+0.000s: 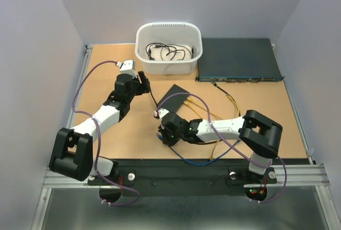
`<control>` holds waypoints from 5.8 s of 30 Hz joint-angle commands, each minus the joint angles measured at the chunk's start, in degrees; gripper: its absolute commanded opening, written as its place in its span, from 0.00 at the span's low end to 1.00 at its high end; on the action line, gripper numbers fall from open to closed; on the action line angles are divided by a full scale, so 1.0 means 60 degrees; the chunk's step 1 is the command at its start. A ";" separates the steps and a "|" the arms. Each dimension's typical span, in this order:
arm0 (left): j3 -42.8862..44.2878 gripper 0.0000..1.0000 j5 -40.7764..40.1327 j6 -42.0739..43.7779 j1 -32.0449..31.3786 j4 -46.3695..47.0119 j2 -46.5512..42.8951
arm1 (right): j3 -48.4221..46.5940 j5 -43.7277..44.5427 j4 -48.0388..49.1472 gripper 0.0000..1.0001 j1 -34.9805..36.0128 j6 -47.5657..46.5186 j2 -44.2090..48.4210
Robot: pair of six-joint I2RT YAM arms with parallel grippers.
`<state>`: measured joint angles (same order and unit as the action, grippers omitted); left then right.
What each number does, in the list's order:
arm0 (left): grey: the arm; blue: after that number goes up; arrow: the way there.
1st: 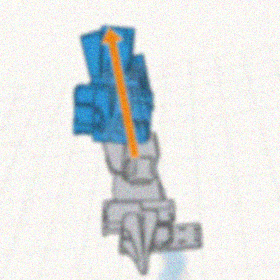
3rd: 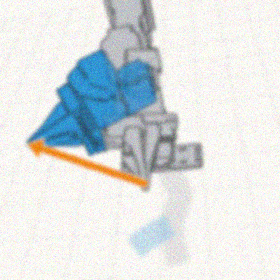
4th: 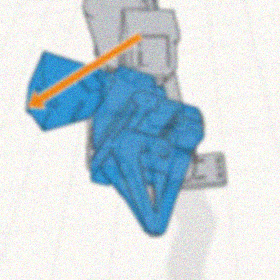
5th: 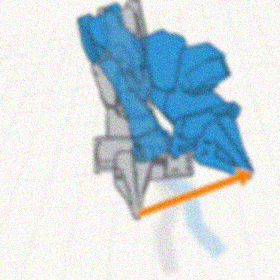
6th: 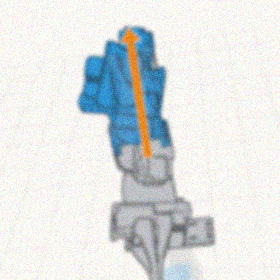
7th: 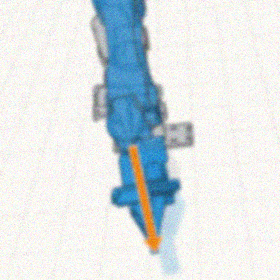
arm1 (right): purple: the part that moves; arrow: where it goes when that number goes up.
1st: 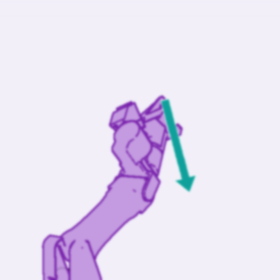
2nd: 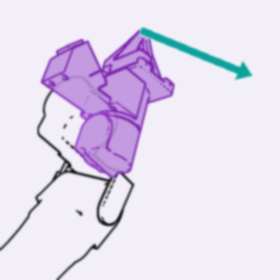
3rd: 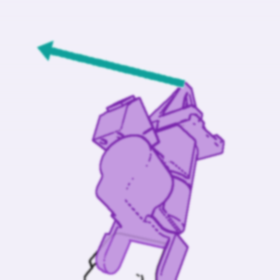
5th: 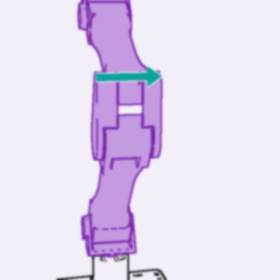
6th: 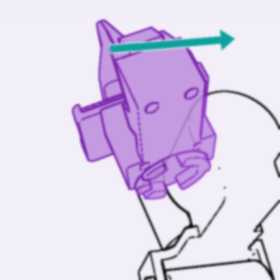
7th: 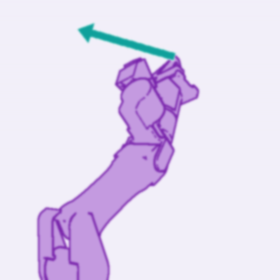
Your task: Insert the plug into the switch port
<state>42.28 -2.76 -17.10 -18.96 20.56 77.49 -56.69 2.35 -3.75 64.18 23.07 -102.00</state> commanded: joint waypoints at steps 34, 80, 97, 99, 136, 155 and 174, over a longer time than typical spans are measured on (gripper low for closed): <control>-0.5215 0.57 0.5998 -0.3844 -0.1952 0.6139 -0.6528 | 0.4628 -0.2253 0.4594 0.00 0.0348 -0.1574 0.8210; -0.5816 0.45 0.6379 -0.4195 -0.2714 0.7018 -0.6529 | 0.4335 -0.1022 0.5444 0.00 0.0348 -0.1692 0.7873; -0.5525 0.00 0.5925 -0.4020 -0.2743 0.5878 -0.6719 | 0.3955 -0.0788 0.5183 0.06 0.0348 -0.1998 0.7478; -0.5393 0.00 0.5706 -0.3918 -0.2729 0.5497 -0.6719 | 0.3677 -0.0569 0.4860 0.29 0.0348 -0.2160 0.7478; -0.4747 0.00 0.4899 -0.3888 -0.2729 0.3532 -0.7759 | 0.2944 0.0853 0.4199 0.27 0.0348 -0.2483 0.6145; -0.4747 0.00 0.5002 -0.3858 -0.2743 0.3532 -0.7847 | 0.2973 0.0751 0.4331 0.30 0.0348 -0.2307 0.5940; -0.4615 0.00 0.5163 -0.3624 -0.2729 0.3385 -0.7950 | 0.3207 0.0853 0.4506 0.01 0.0348 -0.2234 0.6013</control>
<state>11.27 25.52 -39.20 -35.16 37.19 30.89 -38.79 5.54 20.88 66.19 10.33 -66.32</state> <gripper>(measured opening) 0.218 0.212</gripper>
